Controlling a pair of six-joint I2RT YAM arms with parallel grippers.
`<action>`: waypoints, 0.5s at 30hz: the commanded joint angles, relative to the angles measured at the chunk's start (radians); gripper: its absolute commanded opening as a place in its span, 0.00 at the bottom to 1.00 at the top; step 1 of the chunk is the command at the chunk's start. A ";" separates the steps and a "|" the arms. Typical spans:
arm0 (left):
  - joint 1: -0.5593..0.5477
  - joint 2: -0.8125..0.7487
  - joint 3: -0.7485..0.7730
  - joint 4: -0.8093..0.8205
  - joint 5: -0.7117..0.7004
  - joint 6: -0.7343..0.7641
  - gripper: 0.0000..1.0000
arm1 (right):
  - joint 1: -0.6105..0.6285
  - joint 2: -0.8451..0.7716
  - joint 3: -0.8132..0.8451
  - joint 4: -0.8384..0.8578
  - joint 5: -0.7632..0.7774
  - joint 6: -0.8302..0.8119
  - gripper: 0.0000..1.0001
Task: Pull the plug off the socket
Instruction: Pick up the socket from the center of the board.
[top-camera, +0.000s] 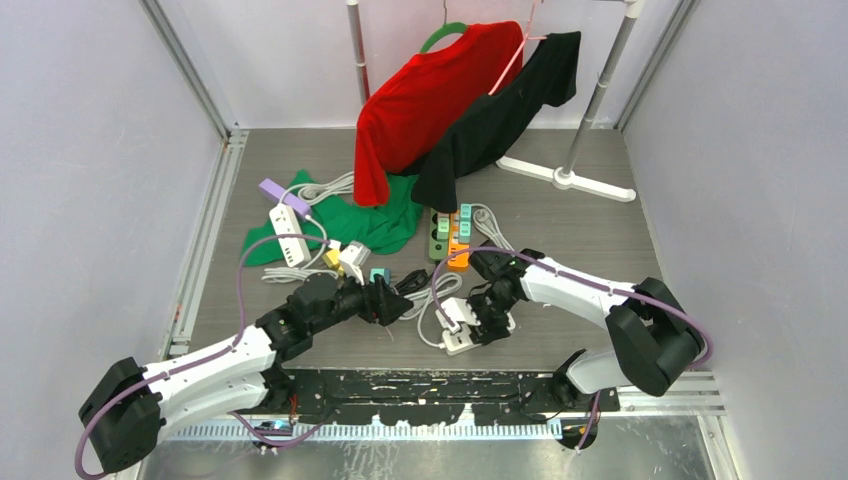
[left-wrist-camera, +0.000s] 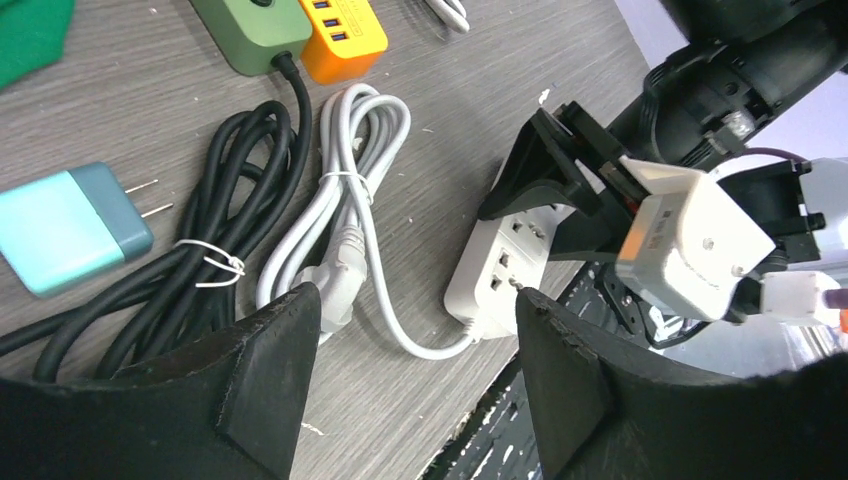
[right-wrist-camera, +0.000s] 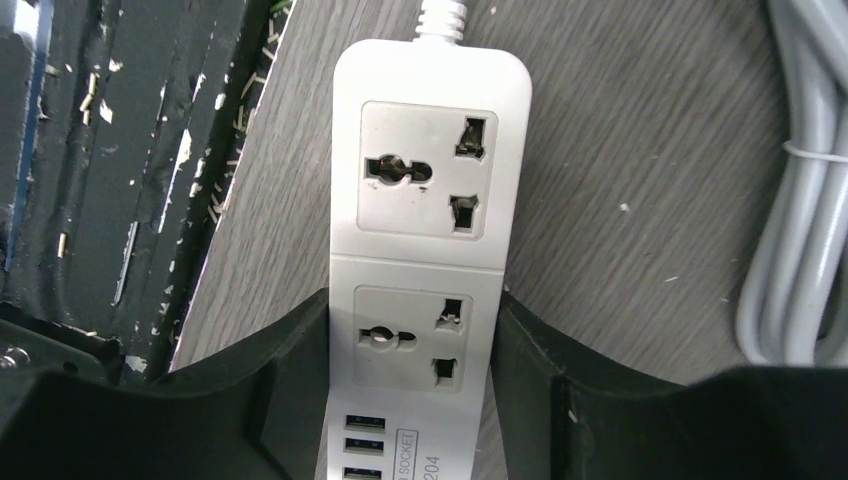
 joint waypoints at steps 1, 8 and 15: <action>-0.002 -0.007 0.014 0.096 -0.031 0.060 0.71 | 0.008 -0.027 0.094 -0.086 -0.048 -0.018 0.37; 0.000 -0.052 0.023 0.025 0.011 0.081 0.72 | -0.019 -0.054 0.205 -0.336 -0.082 -0.138 0.12; -0.001 -0.209 -0.009 -0.060 -0.039 0.091 0.72 | -0.226 -0.170 0.268 -0.469 -0.166 -0.177 0.01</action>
